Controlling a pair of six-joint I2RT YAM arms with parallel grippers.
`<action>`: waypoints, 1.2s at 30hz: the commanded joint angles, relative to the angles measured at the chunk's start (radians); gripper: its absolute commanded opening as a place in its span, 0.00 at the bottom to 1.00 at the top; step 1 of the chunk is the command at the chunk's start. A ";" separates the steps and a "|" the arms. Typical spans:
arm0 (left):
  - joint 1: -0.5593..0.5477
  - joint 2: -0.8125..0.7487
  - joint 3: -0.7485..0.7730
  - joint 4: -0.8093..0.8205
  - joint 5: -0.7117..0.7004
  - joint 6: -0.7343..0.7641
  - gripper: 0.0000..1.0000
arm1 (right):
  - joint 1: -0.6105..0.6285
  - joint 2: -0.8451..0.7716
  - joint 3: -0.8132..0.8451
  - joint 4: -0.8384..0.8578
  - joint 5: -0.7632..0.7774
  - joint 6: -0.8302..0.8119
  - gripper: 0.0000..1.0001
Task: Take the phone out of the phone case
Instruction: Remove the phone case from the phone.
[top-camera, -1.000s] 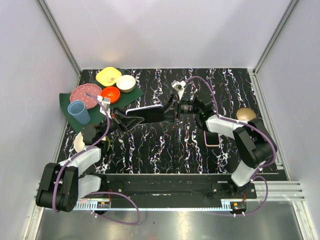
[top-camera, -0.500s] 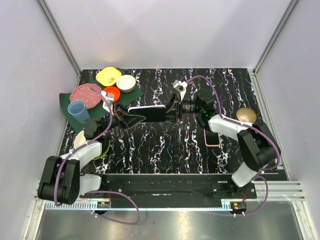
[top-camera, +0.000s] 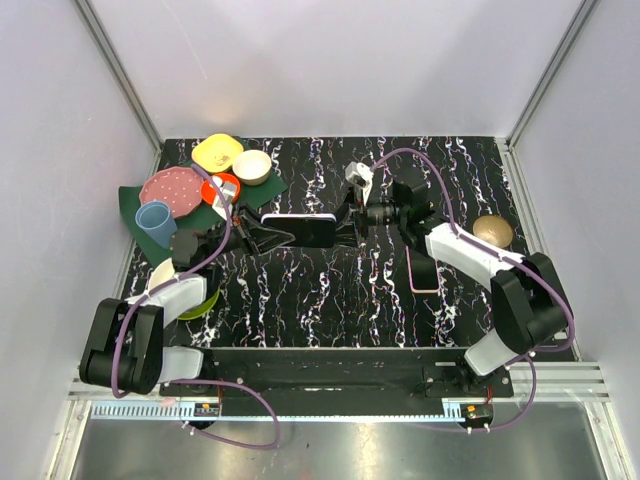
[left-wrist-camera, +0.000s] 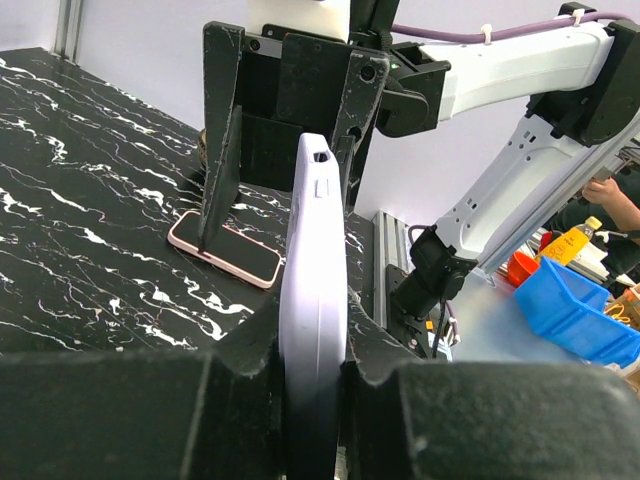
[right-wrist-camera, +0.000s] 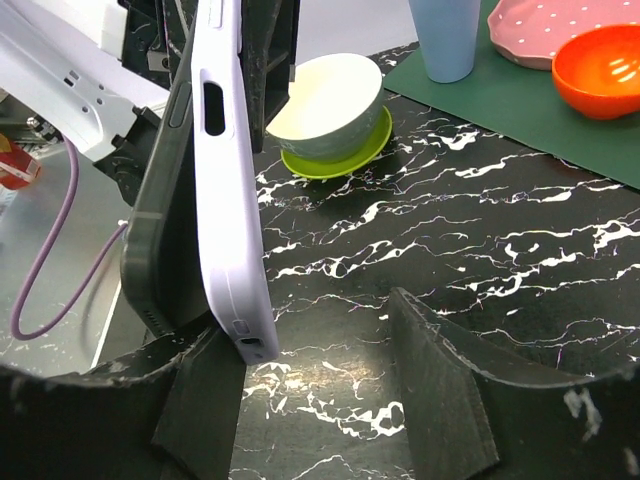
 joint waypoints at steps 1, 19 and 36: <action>0.017 0.014 0.046 0.101 -0.191 0.042 0.00 | 0.026 -0.056 -0.014 0.184 -0.145 0.069 0.63; -0.049 0.025 0.043 0.061 -0.191 0.098 0.00 | 0.038 0.050 -0.078 0.659 -0.068 0.524 0.57; -0.092 0.063 0.067 -0.012 -0.159 0.136 0.00 | 0.045 0.082 -0.060 0.739 -0.090 0.562 0.53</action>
